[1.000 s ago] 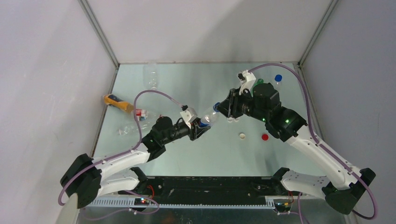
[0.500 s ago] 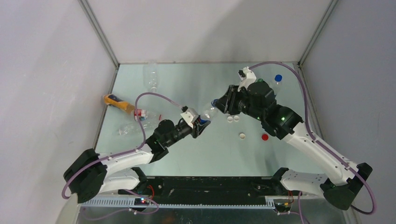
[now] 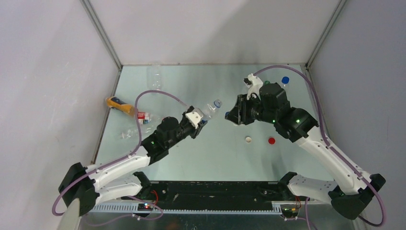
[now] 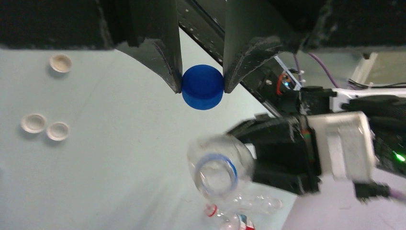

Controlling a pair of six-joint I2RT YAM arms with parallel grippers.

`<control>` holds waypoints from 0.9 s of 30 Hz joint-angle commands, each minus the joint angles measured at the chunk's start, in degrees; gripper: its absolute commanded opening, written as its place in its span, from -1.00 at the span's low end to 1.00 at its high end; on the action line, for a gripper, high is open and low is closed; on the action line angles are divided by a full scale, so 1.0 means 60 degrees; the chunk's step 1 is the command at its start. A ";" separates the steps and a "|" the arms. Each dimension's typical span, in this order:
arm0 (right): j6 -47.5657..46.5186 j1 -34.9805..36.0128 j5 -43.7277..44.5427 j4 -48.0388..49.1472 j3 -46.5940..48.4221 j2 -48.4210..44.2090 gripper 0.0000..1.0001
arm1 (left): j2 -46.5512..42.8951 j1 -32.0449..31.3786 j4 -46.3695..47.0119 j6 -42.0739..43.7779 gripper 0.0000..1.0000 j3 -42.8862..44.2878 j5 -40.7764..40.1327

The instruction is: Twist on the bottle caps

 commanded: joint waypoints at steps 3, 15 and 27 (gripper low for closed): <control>-0.2852 0.0084 -0.0456 -0.1556 0.0083 -0.0089 -1.00 | -0.0727 0.1259 -0.4269 -0.0298 -0.54 0.1246 -0.0485; -0.7243 0.2635 0.0743 -0.1354 -0.0642 0.3405 -0.82 | -0.3092 0.1966 -0.7527 -0.0548 -0.51 0.2918 -0.1531; -0.8841 0.3598 0.1112 -0.0181 -0.0859 0.6171 -0.54 | -0.4487 0.1966 -0.8386 -0.0650 -0.51 0.3208 -0.2217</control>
